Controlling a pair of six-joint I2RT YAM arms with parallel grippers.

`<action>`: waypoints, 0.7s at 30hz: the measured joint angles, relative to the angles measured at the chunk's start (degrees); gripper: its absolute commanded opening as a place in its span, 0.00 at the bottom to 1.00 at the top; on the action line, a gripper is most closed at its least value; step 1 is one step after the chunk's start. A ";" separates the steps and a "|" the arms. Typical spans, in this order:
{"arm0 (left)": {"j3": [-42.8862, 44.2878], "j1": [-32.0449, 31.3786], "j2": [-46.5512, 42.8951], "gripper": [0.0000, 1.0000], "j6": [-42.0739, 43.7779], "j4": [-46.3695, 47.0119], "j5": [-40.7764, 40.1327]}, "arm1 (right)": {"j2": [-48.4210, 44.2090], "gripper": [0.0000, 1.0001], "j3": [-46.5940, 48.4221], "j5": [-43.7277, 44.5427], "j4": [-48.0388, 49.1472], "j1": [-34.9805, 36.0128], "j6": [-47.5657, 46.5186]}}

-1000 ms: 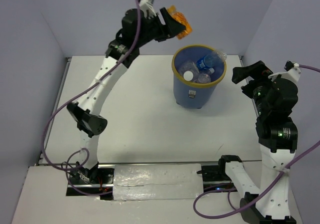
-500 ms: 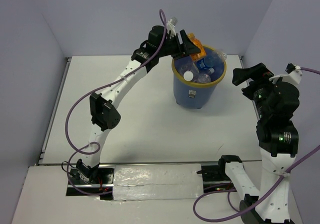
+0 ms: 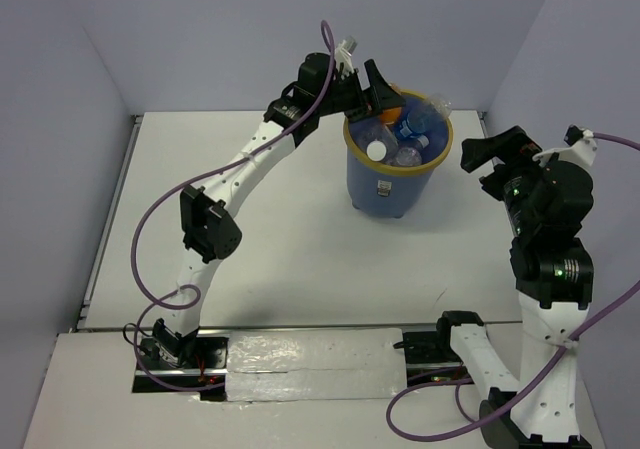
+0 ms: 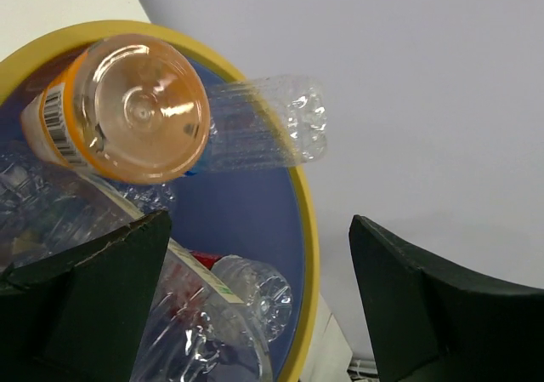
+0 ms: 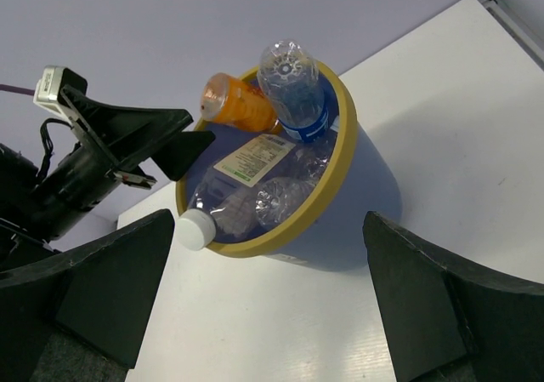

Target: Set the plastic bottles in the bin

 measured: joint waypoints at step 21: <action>-28.09 3.19 -49.24 0.99 25.33 -6.14 -32.17 | -4.26 1.00 -10.97 5.44 -3.48 0.00 -2.16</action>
